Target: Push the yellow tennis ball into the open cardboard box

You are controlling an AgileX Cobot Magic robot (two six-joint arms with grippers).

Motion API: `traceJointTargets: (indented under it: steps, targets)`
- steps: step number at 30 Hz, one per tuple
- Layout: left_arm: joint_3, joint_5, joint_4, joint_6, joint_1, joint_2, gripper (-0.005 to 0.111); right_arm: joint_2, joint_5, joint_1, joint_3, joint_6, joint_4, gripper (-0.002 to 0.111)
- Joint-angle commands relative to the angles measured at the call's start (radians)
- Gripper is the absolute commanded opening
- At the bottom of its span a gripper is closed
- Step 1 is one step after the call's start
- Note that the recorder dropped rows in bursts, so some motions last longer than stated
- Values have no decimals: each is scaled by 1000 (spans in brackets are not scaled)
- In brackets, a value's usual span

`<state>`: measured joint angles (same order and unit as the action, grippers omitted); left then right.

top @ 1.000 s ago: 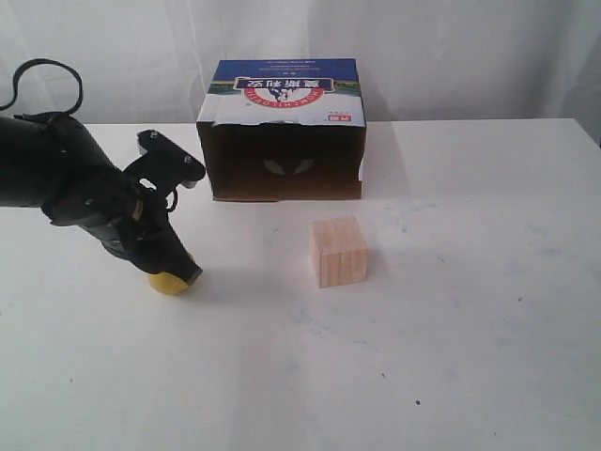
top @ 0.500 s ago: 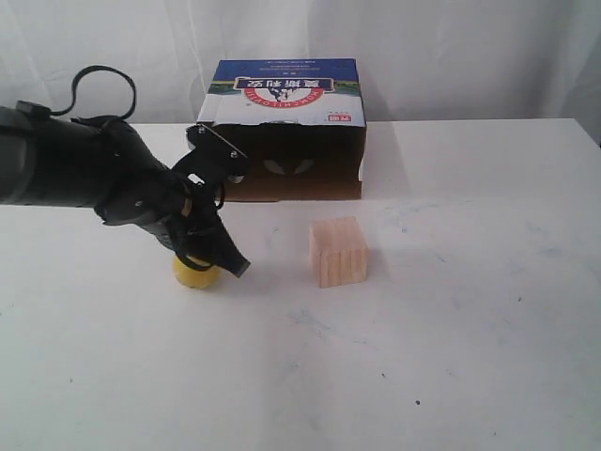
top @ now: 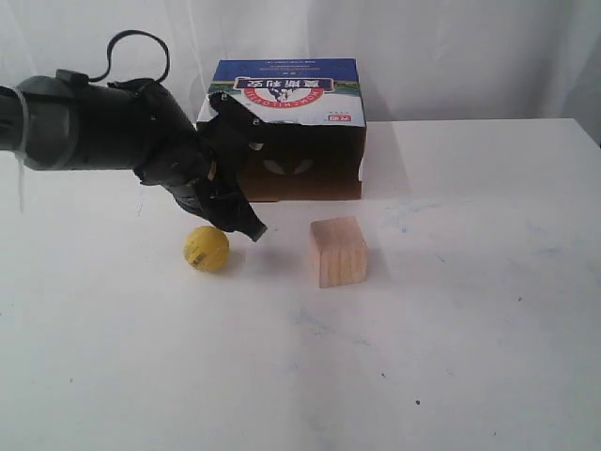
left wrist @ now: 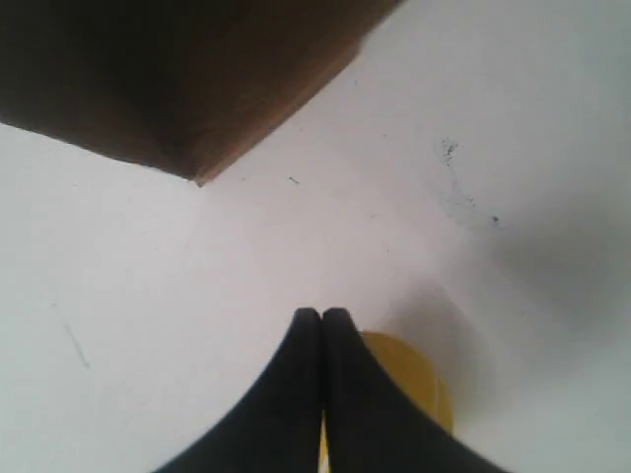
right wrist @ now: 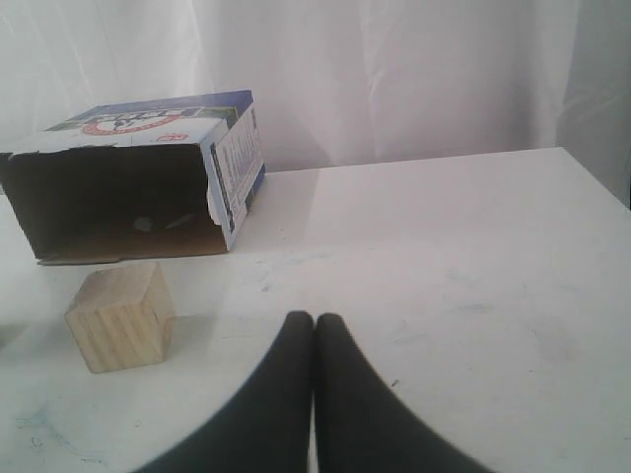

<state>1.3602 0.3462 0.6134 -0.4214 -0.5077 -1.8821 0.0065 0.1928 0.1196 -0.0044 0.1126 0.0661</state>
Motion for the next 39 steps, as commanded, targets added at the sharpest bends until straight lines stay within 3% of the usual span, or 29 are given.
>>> traceJointTargets:
  steps: [1, 9, 13, 20, 33, 39]
  targets:
    - [5, 106, 25, 12, 9, 55, 0, -7, -7, -1, 4, -3, -2, 0]
    - [-61, 0, 25, 26, 78, -11, 0, -7, -7, -1, 4, -3, -2, 0]
    - [-59, -92, 37, 33, 78, -77, 0, -7, -7, -1, 4, -3, -2, 0]
    - [-47, -130, 14, 25, 37, -127, 0, -7, -7, -1, 4, -3, -2, 0]
    - [56, -136, 15, 14, 29, -182, 0, -7, -7, -1, 4, -3, -2, 0]
    - [95, -65, 76, -12, 18, -119, 0, -7, -7, -1, 4, -3, -2, 0]
